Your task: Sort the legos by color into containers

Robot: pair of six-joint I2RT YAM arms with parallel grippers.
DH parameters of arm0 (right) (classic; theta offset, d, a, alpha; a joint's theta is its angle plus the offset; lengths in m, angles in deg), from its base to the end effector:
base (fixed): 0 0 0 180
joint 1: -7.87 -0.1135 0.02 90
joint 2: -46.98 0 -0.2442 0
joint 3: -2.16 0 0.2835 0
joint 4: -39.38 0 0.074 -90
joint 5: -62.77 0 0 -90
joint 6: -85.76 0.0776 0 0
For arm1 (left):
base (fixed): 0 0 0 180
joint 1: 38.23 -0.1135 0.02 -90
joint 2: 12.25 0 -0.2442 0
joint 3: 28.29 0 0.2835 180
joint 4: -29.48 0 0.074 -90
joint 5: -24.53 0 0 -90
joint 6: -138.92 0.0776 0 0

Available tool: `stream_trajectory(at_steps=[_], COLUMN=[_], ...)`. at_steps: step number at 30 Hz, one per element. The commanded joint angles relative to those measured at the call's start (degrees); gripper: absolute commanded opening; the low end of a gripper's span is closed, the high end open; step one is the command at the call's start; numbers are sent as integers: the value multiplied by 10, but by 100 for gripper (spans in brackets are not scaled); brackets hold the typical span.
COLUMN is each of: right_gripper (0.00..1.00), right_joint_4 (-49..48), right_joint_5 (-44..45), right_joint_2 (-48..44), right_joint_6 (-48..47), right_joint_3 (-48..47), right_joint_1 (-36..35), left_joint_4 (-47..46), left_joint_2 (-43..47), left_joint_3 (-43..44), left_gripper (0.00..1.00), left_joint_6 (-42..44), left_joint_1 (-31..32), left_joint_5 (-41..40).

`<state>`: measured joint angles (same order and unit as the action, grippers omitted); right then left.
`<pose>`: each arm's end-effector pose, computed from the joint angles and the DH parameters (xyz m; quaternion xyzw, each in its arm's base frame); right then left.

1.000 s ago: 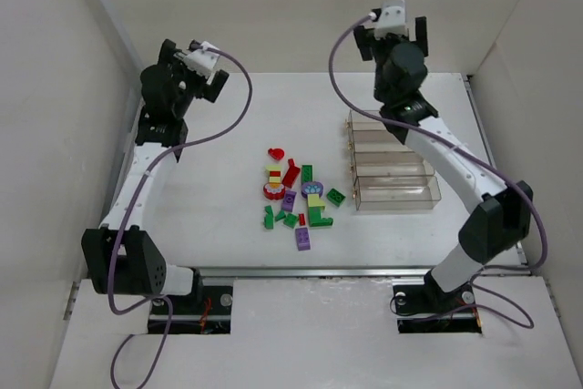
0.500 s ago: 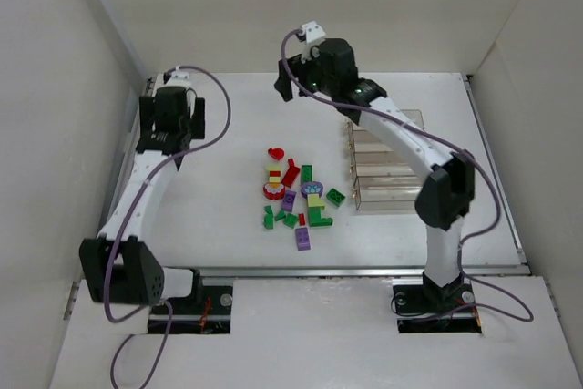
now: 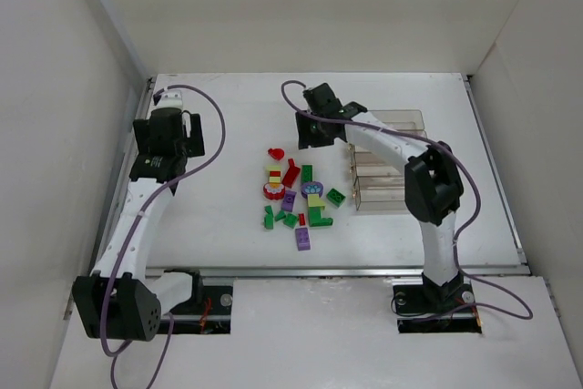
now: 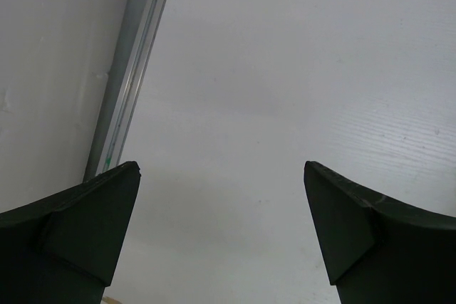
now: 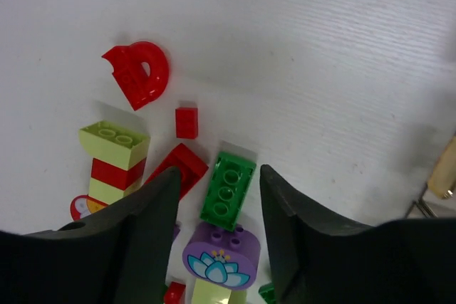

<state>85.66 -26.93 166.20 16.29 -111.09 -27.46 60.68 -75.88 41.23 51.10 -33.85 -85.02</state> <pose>0.4196 0.2969 0.1773 -0.1210 0.9385 0.1493 0.2870 0.3276 0.0010 0.2985 -0.0430 0.8364 0.1333 0.5299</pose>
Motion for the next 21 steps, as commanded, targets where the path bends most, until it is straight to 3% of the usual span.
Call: stream_trajectory(at_steps=[1, 4, 9, 21], right_gripper=[53, 53, 65, 66], right_joint_4=[23, 16, -1, 11], right_joint_5=[63, 54, 38, 51], right_joint_2=[-32, -26, -26, 15], right_joint_6=[55, 60, 65, 53], right_joint_3=[23, 49, 75, 65], right_joint_1=[-3, -3, -15, -36], left_joint_4=[-18, -18, -18, -28], left_joint_2=[0, 0, 0, 16], left_joint_3=[3, 3, -3, -25], left_gripper=[100, 100, 100, 100], left_joint_6=[-16, -16, -16, -16], left_joint_1=[-3, -3, -3, -3], left_joint_5=[-32, -26, -26, -31])
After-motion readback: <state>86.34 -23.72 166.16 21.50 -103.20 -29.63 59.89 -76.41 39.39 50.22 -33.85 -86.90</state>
